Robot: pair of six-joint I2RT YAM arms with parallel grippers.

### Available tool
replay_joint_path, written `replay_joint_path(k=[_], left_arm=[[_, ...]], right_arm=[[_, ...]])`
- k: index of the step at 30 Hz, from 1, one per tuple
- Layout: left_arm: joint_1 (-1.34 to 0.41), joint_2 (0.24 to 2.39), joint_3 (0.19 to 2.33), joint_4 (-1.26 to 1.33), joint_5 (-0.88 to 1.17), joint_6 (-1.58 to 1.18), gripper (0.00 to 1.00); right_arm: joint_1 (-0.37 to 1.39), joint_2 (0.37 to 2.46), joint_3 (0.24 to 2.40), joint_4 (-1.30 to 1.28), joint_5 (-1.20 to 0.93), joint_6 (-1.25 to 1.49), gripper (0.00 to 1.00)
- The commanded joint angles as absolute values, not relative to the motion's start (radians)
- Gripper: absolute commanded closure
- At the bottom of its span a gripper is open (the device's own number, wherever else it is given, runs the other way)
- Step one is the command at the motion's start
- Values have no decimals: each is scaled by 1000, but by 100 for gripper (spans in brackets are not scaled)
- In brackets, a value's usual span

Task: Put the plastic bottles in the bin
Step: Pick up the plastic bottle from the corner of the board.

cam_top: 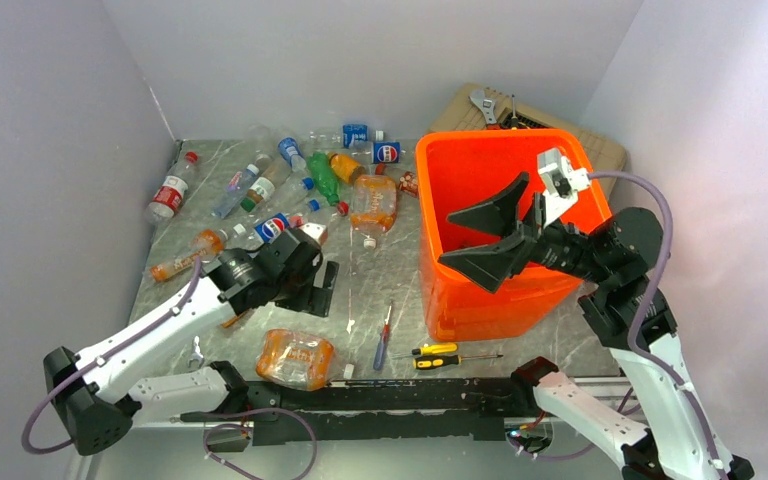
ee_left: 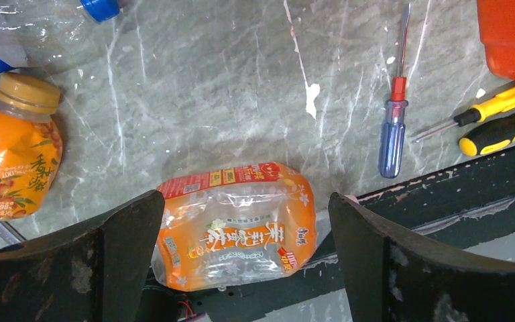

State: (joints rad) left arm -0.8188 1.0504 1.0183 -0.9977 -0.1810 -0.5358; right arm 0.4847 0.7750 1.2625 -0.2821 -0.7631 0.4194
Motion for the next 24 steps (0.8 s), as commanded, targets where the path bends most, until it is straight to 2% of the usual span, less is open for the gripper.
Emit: replay_joint_path(k=[1,9,16,20,24], left_arm=[[-844,1103,1106,-1046,-175,-560,1],[-1149,1270,1141,-1015,-332,-638,1],[-1376,1508,1228,-1103,-355,-510,3],[-1488,1576,1236,-1138,-377,-406,6],[-1521,1600,1237,-1153,-362,-257,6]], right_arm=[[482,750,1267,-237,-800,407,15],[482,722,1224,-216,-772,411,14],[482,712,1225,-245,-766,390,14],[482,704,1219,-249,-764,386,14],[482,700,1222,-247,-768,389,14]])
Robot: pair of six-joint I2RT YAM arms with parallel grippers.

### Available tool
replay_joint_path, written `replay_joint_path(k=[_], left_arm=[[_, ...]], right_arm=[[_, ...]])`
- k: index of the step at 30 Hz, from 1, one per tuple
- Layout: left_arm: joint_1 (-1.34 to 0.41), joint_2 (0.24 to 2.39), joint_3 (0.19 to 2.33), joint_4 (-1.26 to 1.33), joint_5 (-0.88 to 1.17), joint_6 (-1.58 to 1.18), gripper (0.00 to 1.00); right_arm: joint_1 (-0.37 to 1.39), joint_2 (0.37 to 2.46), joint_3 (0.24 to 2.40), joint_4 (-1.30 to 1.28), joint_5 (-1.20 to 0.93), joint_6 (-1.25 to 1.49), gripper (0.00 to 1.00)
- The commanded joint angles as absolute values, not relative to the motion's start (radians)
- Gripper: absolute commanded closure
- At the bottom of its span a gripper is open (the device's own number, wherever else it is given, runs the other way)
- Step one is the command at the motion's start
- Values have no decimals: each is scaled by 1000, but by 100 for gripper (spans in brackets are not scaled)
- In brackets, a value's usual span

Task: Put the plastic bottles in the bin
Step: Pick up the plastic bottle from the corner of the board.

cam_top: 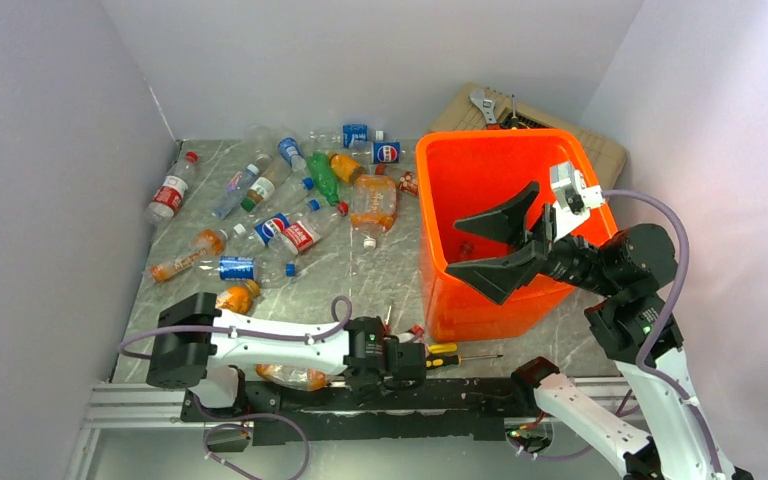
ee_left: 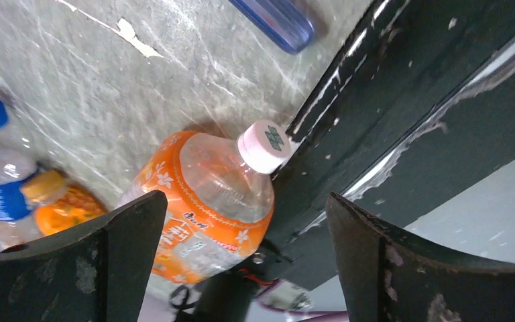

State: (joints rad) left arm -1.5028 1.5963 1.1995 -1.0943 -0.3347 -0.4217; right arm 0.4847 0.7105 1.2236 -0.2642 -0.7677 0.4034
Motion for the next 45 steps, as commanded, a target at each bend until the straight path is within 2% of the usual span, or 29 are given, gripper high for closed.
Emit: replay_joint_path(k=[1,7,14,22,30,34,41,44,45], left_arm=[[-1522,1599,1234,-1155,-357,-221,6],[-1509,1599,1230,-1140,-284,-99,6],[-1473,1652,1192,-1095,-124,-42,13],[-1417,1664,1165,-1058,-89,-12,12],[-1374,1731,1153,-1028,-103,30,19],[-1356,1751,1147,-1011,-93,28,28],[-1350,1795,1146,-998,-73,26,48],[-1350,1789,1157,-1004,-89,25,59],[-1350,1783,1163,-1011,-104,23,65]], right_arm=[[482,697,1222,-246,-768,392,14],[482,677,1225,-272,-760,385,14],[481,663,1227,-299,-760,369,14],[482,653,1213,-278,-760,388,14],[481,655,1201,-269,-755,394,14],[481,656,1201,-270,-753,392,14],[482,652,1199,-277,-746,384,14],[481,651,1201,-278,-744,383,14],[480,652,1204,-278,-744,384,14]])
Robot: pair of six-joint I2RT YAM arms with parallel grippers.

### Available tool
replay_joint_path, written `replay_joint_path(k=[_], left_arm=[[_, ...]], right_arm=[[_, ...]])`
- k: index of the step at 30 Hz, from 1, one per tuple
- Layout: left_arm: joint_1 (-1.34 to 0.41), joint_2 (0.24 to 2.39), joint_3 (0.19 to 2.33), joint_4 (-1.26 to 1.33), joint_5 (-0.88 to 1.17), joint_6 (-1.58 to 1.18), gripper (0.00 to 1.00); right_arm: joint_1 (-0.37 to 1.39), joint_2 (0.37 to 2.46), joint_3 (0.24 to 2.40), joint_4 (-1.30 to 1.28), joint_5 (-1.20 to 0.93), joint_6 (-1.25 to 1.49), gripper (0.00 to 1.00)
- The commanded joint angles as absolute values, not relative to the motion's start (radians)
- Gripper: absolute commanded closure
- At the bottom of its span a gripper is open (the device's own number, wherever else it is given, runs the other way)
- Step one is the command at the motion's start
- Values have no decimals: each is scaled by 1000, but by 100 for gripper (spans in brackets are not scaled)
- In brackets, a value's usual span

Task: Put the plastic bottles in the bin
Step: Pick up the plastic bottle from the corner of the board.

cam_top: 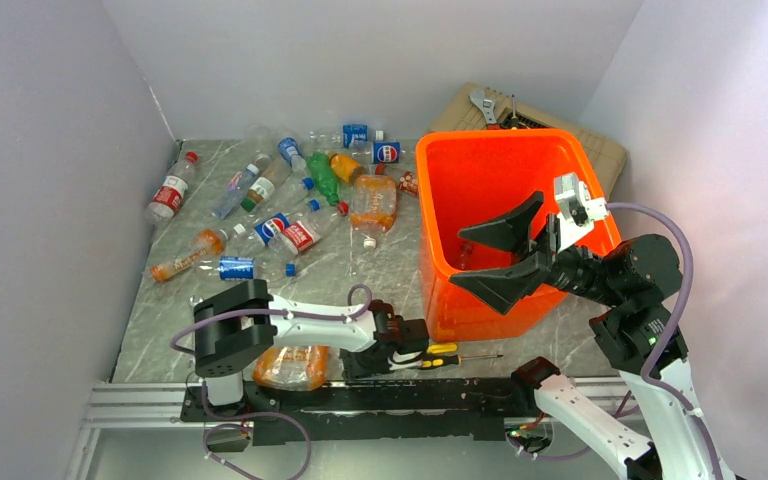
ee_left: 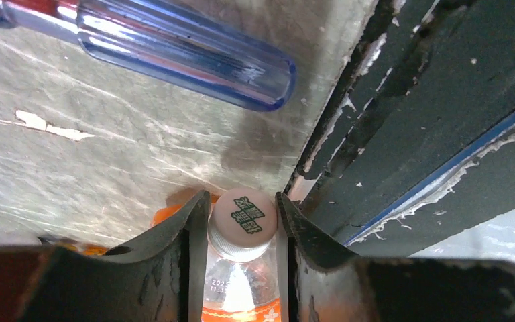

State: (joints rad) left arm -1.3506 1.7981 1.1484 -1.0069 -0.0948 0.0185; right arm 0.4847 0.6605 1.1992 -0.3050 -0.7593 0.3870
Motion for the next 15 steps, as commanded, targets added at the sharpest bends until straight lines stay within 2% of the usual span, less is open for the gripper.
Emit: replay_joint_path(k=[1,8,15], left_arm=[[-1350,1775,1171,-1021,-119,17,71],[-1350,1647,1332,-1130,-358,-64,100],[-1351,1508,1587,-1228,-546,-110,100]], right_arm=[[481,653,1207,-278,-746,385,14],[482,675,1247,-254,-769,409,14],[481,732,1342,-247,-746,429,14]])
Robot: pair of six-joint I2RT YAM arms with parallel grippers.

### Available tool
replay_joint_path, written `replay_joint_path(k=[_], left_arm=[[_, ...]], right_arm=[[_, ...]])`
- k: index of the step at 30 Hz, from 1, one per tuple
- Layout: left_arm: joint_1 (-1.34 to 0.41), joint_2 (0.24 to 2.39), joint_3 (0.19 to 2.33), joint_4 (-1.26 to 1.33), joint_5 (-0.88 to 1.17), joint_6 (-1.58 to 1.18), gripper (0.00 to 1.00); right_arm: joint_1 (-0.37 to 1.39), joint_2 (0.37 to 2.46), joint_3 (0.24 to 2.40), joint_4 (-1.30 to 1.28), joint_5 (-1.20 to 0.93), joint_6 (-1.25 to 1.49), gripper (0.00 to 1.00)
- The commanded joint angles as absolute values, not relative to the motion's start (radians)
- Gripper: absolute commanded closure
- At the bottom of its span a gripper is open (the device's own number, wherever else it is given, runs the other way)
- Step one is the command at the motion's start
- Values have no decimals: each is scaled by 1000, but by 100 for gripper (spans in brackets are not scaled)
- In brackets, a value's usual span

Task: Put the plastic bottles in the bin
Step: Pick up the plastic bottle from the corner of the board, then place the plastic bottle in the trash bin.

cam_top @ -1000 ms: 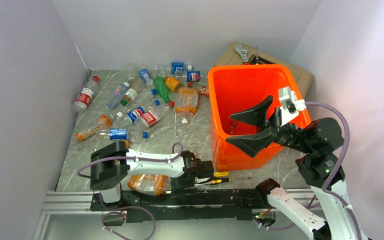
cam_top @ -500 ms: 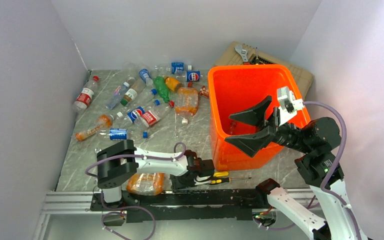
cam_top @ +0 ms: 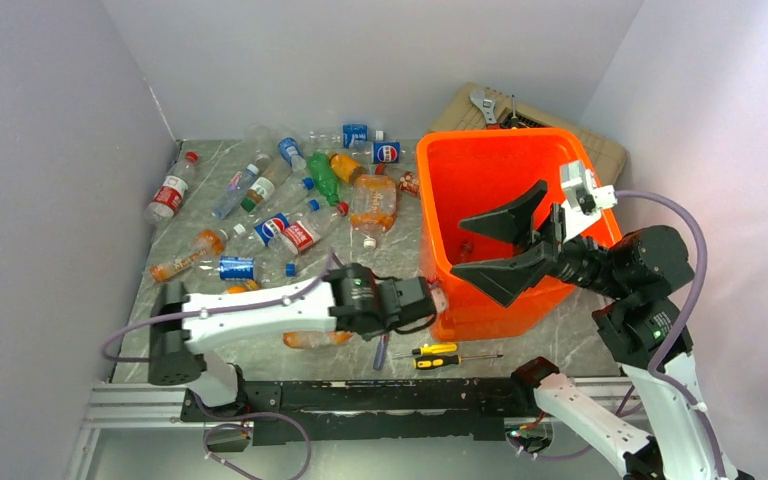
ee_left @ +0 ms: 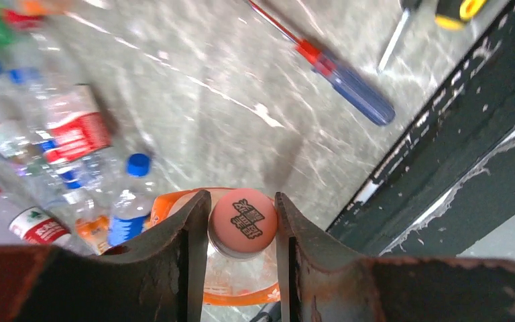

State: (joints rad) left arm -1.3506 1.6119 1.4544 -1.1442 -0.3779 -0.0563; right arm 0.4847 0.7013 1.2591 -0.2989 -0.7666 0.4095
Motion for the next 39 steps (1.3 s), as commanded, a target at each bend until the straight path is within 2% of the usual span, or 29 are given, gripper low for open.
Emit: replay_joint_path(k=[1,6,14,20,23,27,29,34,39], left_arm=[[-1350,1483,1618,-1226,-571,-115,100],[-1350,1319,1693,-1099,-683,-128,100],[-1350,991,1607,-834,-764,-94,100],[-1350,866,1589,-661,-657,-57,100],[-1350,874,1629,-562,-593,-41,100],[-1350,963,1750,-505,-584,-70,100],[-1350,1012,1815,-490,-624,-112,100],[-1350,1093,1965,-496,-775,-193,100],[-1350,1072,1956,-473,-844,-237,100]], right_arm=[[482,745,1360,-251,-735,430,14],[483,796,1385,-181,-713,494,14],[483,877,1435,-128,-732,545,15],[491,951,1500,-162,-729,521,15],[564,1017,1593,-265,-592,410,15],[877,1157,1771,-464,-183,157,15],[975,1196,1805,-463,-72,80,14],[1040,1138,1631,-271,-29,-53,12],[1125,1110,1518,-160,80,-171,10]])
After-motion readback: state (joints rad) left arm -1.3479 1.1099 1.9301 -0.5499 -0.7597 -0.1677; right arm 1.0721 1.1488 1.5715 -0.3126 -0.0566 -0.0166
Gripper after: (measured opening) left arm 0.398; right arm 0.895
